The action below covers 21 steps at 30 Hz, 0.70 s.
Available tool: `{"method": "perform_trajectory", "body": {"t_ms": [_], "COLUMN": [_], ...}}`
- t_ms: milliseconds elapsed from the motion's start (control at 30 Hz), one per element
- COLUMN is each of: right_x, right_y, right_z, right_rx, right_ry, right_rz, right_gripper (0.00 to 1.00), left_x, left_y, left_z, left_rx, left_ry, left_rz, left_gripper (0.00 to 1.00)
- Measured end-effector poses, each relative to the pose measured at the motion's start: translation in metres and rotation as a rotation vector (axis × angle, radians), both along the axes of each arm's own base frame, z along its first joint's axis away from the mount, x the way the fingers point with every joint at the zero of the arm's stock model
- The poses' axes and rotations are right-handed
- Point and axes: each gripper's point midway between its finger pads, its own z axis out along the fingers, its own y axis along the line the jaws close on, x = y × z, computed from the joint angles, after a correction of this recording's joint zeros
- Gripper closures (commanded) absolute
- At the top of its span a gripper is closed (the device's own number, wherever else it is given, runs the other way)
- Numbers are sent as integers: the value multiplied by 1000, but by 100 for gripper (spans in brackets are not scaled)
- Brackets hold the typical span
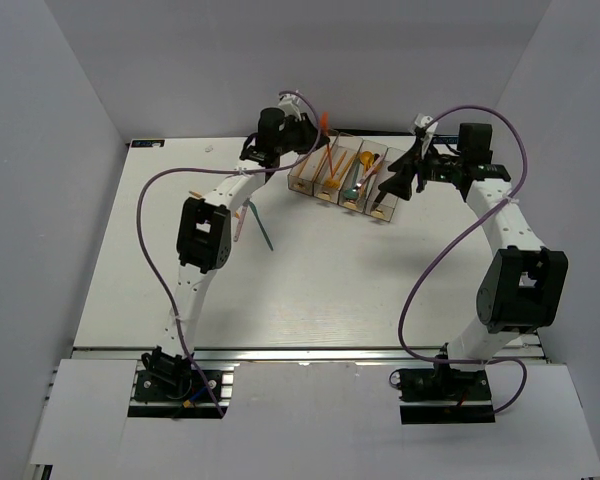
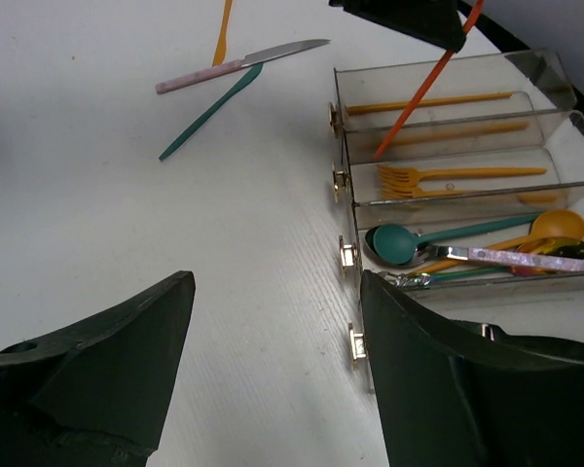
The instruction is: Sort the eating utensils into containers
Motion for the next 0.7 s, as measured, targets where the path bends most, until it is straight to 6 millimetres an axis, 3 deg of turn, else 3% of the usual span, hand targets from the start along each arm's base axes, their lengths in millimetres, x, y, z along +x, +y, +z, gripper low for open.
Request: {"method": "perform_trajectory", "body": {"t_ms": [133, 333, 367, 467, 500, 600, 700], "right_x": [-1, -5, -5, -5, -5, -5, -5], "right_y": [-6, -7, -7, -7, -6, -6, -6], "right_z": [-11, -14, -13, -12, -12, -11, -11], "right_rx": [4, 13, 15, 17, 18, 20, 22], "right_ry": [26, 41, 37, 29, 29, 27, 29], "right_rz": [-15, -21, -20, -18, -17, -16, -14], "right_gripper": [25, 25, 25, 24, 25, 24, 24], "left_x": [18, 16, 15, 11, 10, 7, 4], "left_y": [-5, -16, -18, -22, -23, -23, -20], "left_z": [-11, -16, -18, -23, -25, -35, -49], "left_rx": [48, 110, 119, 145, 154, 183, 215], "left_ry": [-71, -121, -122, -122, -121, -107, -79], "left_rz": [83, 104, 101, 92, 89, 83, 86], "left_gripper": [100, 98, 90, 80, 71, 57, 48]}}
